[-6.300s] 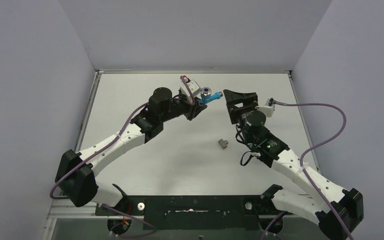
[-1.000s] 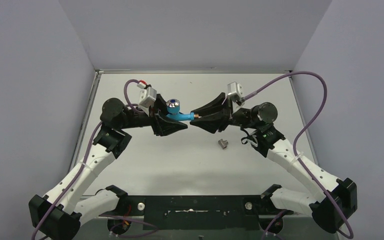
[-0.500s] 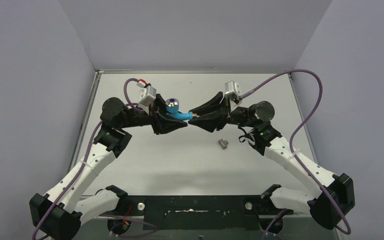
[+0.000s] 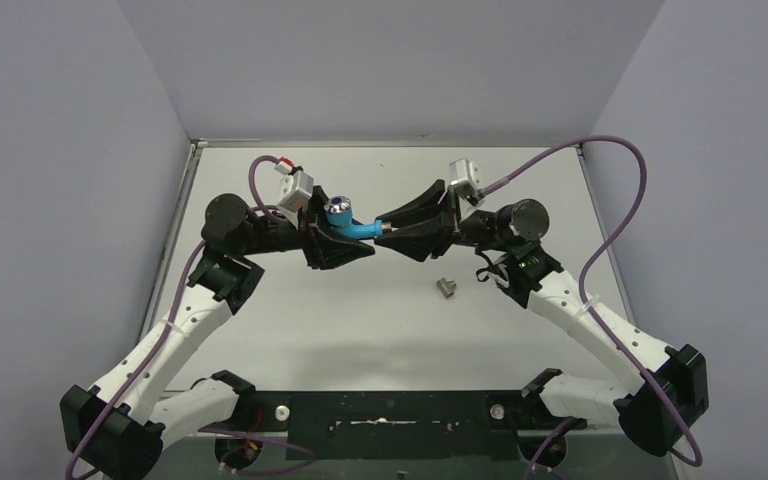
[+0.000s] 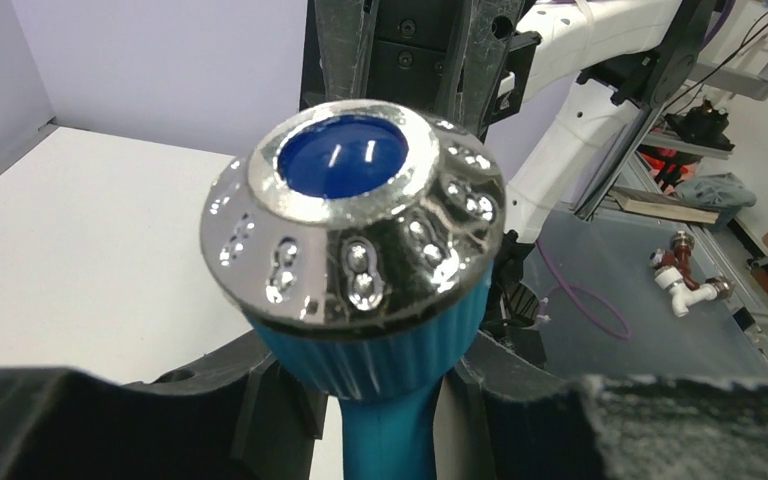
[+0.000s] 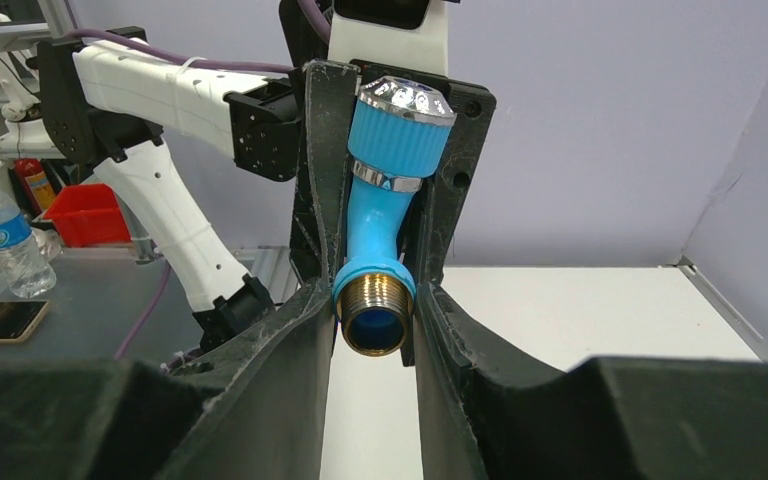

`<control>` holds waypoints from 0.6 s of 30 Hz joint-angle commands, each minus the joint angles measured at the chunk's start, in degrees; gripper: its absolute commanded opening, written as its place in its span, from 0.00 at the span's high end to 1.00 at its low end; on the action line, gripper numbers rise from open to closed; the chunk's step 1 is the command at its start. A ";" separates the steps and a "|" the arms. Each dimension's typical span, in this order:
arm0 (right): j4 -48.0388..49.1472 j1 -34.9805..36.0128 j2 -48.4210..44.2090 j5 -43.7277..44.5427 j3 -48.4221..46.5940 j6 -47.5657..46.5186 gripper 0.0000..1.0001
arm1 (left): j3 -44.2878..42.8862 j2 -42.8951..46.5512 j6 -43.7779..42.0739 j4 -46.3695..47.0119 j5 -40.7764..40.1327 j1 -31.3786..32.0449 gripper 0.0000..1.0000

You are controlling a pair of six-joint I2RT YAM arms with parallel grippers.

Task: Install the water faucets
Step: Pick up the water faucet from the center of the board.

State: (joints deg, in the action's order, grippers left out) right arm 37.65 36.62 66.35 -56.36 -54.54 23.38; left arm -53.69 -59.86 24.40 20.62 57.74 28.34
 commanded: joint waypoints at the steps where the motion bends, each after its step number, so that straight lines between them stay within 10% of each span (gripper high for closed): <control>1: 1.21 2.35 1.18 -0.07 -2.32 -1.42 1.00 | -1.04 -0.13 0.03 3.40 -0.16 0.84 0.65; 18: -2.24 2.84 0.99 0.85 -0.23 -3.74 1.00 | -1.19 1.22 1.57 5.21 -0.34 0.75 0.70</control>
State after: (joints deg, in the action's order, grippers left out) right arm 36.97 37.58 66.57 -55.31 -54.94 21.19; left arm -53.69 -59.79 25.08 20.60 58.37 28.34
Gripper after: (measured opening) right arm 0.312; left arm 0.299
